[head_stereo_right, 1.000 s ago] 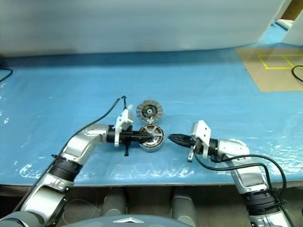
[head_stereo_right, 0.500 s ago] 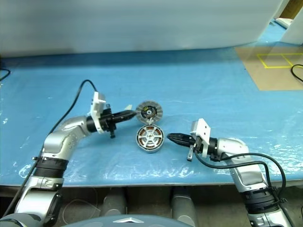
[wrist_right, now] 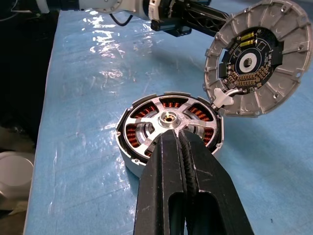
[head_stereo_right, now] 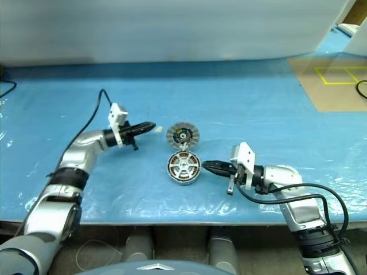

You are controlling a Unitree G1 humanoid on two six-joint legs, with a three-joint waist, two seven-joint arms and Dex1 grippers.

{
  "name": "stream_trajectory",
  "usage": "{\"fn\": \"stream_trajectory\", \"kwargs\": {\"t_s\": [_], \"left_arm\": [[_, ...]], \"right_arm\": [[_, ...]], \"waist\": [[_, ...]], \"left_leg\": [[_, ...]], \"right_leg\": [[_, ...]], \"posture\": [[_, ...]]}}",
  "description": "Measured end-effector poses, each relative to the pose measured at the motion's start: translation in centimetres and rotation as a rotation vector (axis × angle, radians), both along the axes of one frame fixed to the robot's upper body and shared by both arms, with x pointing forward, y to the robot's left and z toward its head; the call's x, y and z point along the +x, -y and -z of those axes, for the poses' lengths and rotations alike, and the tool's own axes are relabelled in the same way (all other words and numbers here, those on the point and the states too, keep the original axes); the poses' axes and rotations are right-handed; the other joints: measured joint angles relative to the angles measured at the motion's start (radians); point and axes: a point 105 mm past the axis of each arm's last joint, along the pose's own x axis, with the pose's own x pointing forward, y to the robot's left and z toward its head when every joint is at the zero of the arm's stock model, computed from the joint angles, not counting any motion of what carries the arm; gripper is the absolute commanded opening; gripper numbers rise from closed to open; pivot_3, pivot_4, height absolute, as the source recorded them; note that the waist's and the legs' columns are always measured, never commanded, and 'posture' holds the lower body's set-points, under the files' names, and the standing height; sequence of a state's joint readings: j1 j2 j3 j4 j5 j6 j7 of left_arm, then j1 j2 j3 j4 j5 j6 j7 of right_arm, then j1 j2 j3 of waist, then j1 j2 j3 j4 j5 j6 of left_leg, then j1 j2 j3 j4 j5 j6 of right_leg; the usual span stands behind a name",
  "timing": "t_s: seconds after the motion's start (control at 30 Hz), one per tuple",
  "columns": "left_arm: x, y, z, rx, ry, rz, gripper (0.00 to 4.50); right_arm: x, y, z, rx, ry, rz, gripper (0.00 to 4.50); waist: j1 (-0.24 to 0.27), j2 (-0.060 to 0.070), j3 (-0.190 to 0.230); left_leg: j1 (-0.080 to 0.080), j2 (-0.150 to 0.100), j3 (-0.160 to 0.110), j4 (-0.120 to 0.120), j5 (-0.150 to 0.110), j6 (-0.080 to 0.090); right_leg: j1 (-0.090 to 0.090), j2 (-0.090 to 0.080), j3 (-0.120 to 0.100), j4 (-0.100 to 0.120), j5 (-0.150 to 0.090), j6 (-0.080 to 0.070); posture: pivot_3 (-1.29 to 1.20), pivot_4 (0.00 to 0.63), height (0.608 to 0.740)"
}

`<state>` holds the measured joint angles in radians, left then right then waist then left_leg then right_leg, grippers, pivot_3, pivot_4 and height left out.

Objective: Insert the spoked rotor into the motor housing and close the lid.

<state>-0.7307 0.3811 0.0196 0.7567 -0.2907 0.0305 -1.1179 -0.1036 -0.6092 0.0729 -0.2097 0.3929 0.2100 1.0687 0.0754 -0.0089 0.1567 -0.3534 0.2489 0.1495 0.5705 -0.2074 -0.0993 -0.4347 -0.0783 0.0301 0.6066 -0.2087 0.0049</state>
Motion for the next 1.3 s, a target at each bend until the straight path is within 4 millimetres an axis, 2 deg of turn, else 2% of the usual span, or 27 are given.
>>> {"fn": "stream_trajectory", "kwargs": {"t_s": [0.13,0.3,0.63,0.77,0.9,1.1,1.3], "left_arm": [[0.6,2.2,0.1,0.013,-0.015,0.089,0.03],[0.8,3.7,0.3,0.037,-0.039,0.156,0.03],[0.0,8.1,0.4,0.039,-0.063,0.304,0.03],[-0.4,9.5,-0.4,0.017,-0.056,0.373,0.03],[-0.7,9.7,-1.5,-0.018,-0.057,0.43,0.03],[-1.3,8.7,-1.7,-0.014,-0.061,0.491,0.03],[-3.2,8.5,-0.5,0.0,-0.076,0.6,0.03]], "right_arm": [[0.0,0.0,0.1,-0.002,-0.007,0.004,0.0],[0.0,0.0,0.1,-0.002,-0.007,0.009,0.0],[-0.1,-0.6,-0.4,0.007,0.012,0.012,0.0],[-0.2,-0.5,-0.2,0.008,0.007,0.019,0.0],[-0.4,-0.5,0.1,0.01,-0.013,0.023,0.0],[-0.9,0.3,0.4,-0.004,-0.065,0.014,0.0],[-0.8,1.7,0.1,-0.04,-0.056,0.025,0.0]], "waist": [[0.0,-0.001,0.0],[0.002,-0.001,0.001],[0.022,-0.001,0.001],[0.023,-0.002,0.001],[0.021,-0.002,0.001],[0.023,-0.002,0.001],[0.023,-0.002,0.001]], "left_leg": [[-0.001,0.0,0.0,0.0,0.0,0.0],[-0.003,0.0,-0.001,0.0,0.0,0.0],[-0.004,-0.001,-0.001,0.001,0.0,0.0],[-0.004,-0.001,-0.002,0.001,0.0,0.0],[-0.004,-0.001,-0.002,0.0,0.0,0.0],[-0.005,-0.002,-0.002,0.0,0.0,0.0],[-0.005,-0.003,-0.002,0.0,0.0,0.0]], "right_leg": [[0.0,0.0,0.0,0.0,0.0,0.0],[0.0,0.0,0.0,0.0,0.0,0.0],[0.001,-0.001,0.0,0.0,0.001,0.001],[0.001,-0.001,0.0,0.0,0.001,0.001],[0.001,-0.001,0.0,0.0,0.001,0.001],[0.001,-0.001,0.0,0.0,0.001,0.001],[0.001,-0.002,-0.001,0.0,0.0,0.001]], "posture": [[0.0,0.15,0.74],[0.0,0.15,0.74],[0.0,0.15,0.74],[0.0,0.15,0.74],[0.0,0.15,0.74],[0.0,0.15,0.74],[0.0,0.15,0.74]]}}
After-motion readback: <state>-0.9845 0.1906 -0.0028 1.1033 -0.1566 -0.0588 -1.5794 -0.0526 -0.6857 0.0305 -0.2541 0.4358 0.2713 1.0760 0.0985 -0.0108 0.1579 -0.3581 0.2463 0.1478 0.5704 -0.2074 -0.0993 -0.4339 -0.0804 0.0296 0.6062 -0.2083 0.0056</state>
